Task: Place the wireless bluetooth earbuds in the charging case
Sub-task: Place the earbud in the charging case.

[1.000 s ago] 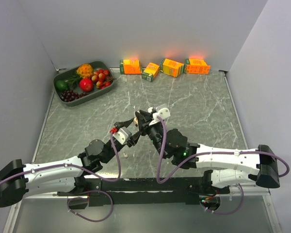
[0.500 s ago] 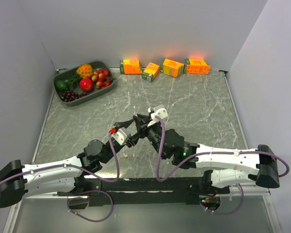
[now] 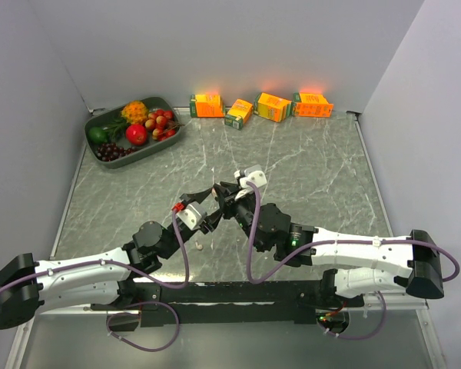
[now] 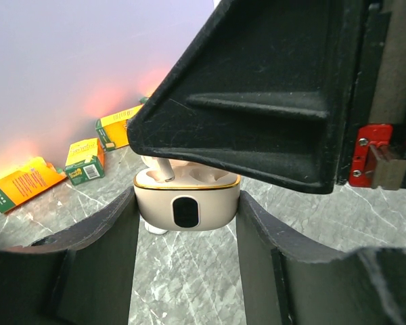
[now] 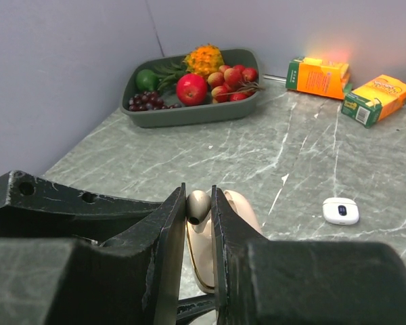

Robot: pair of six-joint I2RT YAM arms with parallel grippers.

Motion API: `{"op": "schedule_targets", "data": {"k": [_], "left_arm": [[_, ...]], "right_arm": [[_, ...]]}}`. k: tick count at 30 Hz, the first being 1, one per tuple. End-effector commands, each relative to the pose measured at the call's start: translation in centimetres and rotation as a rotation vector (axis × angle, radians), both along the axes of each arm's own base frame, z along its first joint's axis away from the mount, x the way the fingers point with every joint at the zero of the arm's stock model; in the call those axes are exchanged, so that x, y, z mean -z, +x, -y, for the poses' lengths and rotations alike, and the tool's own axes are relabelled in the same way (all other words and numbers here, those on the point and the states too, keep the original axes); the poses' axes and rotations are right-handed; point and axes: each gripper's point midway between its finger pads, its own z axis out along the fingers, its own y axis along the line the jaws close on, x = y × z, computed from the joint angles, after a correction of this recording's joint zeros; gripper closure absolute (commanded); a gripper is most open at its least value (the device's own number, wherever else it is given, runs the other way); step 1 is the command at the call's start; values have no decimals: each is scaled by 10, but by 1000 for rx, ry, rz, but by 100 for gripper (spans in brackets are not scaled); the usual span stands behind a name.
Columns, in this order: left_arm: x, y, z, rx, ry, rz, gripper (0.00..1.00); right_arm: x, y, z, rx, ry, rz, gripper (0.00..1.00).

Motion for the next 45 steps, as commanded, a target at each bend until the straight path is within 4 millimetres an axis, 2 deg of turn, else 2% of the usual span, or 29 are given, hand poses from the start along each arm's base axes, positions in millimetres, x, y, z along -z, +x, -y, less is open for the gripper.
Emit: {"op": "schedule_targets", "data": {"k": [1,16,30,36,45], "left_arm": [[-22,-4,-3,9,-82,28,99],[-26,-5,-6,10,-92,30,99],[-27,-4,-9,-7,-92,37,99],[-27,-1,-12,-30,-94,34,99],[-26,3,-14,-58,-92,34,99]], "right_arm": [[-28,4,6,33,68,10,100],[-28,9,-2,40,43,10,100],[-15,11,-7,39,-26,-25,100],[-19,8,-6,24,-22,-37,89],[-22,5,-1,16,-14,-51,89]]}}
